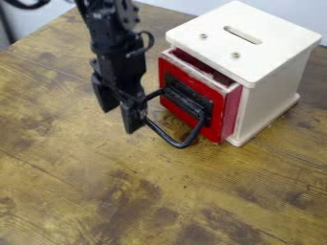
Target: Close the drawer
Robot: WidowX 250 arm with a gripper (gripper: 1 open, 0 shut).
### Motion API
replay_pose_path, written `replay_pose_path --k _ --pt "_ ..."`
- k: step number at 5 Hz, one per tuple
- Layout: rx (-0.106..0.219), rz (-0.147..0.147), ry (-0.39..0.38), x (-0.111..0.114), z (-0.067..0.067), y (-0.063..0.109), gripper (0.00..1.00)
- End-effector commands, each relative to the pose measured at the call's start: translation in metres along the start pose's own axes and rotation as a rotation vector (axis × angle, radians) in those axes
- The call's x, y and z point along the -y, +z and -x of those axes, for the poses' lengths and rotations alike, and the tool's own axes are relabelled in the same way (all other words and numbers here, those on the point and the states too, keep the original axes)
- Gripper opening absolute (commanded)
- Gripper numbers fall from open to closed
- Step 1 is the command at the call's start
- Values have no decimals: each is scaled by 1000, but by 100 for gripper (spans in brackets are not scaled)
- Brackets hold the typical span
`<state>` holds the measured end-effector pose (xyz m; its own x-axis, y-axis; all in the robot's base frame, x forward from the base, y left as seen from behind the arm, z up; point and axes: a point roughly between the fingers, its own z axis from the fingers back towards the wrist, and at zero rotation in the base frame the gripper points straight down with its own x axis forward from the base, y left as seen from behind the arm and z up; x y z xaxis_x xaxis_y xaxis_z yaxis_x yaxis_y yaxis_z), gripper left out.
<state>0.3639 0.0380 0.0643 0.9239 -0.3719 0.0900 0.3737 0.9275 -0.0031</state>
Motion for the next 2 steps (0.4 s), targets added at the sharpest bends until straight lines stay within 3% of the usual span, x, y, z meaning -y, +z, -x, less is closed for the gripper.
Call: replay_pose_path --k 1,2 --pt "96 -48 -35 -3 -12 31 100" --pt "96 -38 -83 -5 -5 25 100"
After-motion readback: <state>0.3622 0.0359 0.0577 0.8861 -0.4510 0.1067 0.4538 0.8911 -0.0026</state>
